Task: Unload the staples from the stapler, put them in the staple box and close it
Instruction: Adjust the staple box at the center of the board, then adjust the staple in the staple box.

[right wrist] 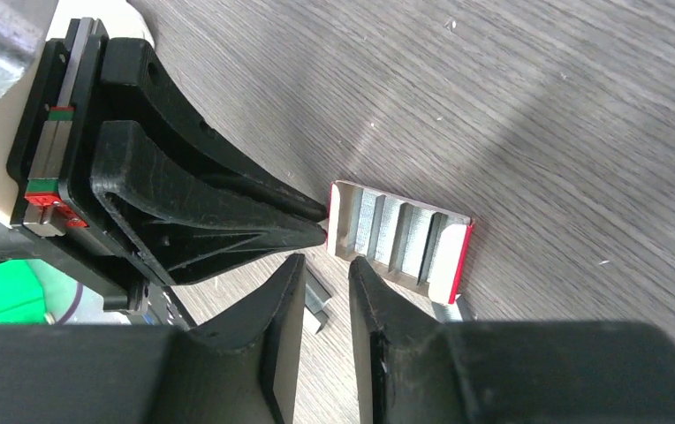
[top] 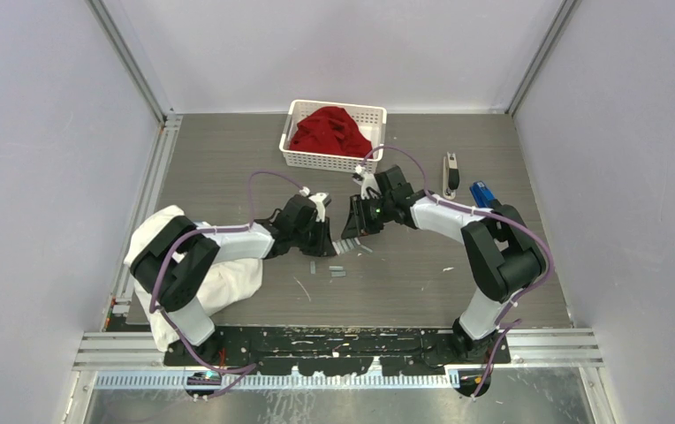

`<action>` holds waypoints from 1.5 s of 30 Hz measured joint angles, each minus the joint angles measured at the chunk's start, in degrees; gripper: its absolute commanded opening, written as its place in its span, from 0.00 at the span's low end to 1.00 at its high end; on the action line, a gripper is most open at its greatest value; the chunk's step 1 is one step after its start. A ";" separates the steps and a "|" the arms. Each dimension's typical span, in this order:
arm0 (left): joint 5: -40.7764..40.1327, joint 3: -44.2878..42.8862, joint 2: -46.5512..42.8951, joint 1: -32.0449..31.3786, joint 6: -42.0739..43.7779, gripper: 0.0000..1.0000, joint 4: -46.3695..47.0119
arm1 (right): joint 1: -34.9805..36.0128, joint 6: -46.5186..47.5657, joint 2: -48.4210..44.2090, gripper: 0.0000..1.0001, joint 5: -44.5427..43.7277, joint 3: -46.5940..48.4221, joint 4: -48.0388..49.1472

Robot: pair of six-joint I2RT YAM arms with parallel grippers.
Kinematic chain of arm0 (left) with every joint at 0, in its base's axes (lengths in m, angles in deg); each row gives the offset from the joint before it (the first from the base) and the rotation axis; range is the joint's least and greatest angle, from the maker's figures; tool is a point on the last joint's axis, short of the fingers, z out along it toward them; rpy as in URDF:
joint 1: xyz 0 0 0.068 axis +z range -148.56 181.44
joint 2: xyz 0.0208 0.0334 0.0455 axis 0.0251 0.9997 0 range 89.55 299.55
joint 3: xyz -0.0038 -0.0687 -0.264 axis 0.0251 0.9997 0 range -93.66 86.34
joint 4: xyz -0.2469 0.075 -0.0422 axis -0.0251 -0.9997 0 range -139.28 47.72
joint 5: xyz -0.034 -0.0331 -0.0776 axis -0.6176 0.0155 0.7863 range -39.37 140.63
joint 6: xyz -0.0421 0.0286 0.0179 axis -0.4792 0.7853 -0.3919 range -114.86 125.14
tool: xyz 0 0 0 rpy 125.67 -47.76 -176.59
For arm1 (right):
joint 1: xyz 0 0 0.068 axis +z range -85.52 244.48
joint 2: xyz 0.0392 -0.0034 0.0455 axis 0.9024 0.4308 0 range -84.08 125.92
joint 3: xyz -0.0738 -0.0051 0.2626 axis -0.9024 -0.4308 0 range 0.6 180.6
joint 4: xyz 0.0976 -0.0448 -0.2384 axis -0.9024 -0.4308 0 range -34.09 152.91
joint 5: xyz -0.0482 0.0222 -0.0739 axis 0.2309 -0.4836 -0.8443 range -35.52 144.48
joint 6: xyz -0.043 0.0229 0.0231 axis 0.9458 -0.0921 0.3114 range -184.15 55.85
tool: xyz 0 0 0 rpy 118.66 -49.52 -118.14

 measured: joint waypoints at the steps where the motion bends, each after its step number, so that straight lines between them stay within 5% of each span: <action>1: -0.04 0.00 0.00 -0.13 0.00 0.13 0.00 | -0.07 0.13 0.00 0.29 0.02 0.00 -0.15; 45: -2.56 3.56 -4.33 -0.26 0.07 0.18 -1.62 | 1.46 4.85 5.40 0.31 -0.98 2.38 -3.48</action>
